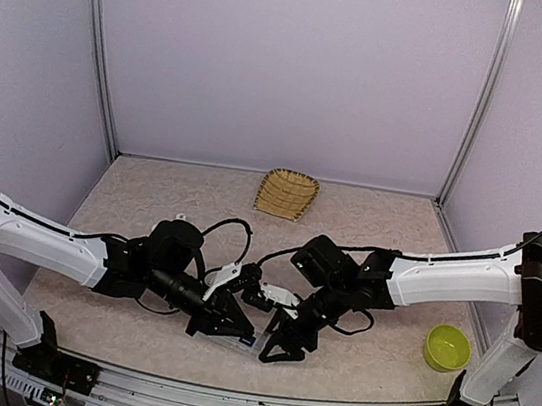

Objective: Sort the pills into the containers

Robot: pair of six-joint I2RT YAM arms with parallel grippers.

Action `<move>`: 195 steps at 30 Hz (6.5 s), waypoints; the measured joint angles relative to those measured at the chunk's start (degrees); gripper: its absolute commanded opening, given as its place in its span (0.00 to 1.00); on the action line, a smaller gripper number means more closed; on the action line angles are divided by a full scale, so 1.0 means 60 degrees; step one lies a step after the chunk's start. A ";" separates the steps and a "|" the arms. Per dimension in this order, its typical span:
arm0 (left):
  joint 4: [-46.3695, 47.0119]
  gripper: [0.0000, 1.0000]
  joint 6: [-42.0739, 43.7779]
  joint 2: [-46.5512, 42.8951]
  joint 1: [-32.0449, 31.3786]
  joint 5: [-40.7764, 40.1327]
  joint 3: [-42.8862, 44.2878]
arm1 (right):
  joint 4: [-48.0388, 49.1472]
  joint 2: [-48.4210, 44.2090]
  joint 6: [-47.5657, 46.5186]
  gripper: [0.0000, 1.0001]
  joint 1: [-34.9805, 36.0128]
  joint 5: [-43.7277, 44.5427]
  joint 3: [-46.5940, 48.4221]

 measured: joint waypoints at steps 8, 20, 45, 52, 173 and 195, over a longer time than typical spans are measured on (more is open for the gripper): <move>-0.0004 0.00 -0.0004 -0.0124 0.0000 0.0091 -0.0022 | 0.0025 0.0069 0.0026 0.63 -0.0055 0.0113 0.0073; 0.0015 0.00 -0.0058 -0.0146 0.0004 -0.0091 -0.0066 | 0.0040 0.0069 0.0051 0.73 -0.0087 0.0255 0.0084; 0.2769 0.00 -0.1260 -0.0189 0.0000 -0.2324 -0.1647 | 0.0346 -0.0069 0.0426 0.97 -0.0423 0.1916 -0.0186; 0.3282 0.00 -0.1585 0.0215 0.0000 -0.2397 -0.1650 | 0.1093 -0.0940 0.0415 0.88 -0.0433 0.1723 -0.1002; 0.4171 0.99 -0.6218 -0.1654 0.1905 -0.6721 -0.3570 | 0.3093 0.2229 0.5038 0.56 0.2106 0.8000 0.0488; 0.1279 0.91 -0.4991 -0.1213 0.0958 -0.7883 -0.2907 | 0.2947 0.2229 0.4885 0.56 0.2106 0.8003 0.0557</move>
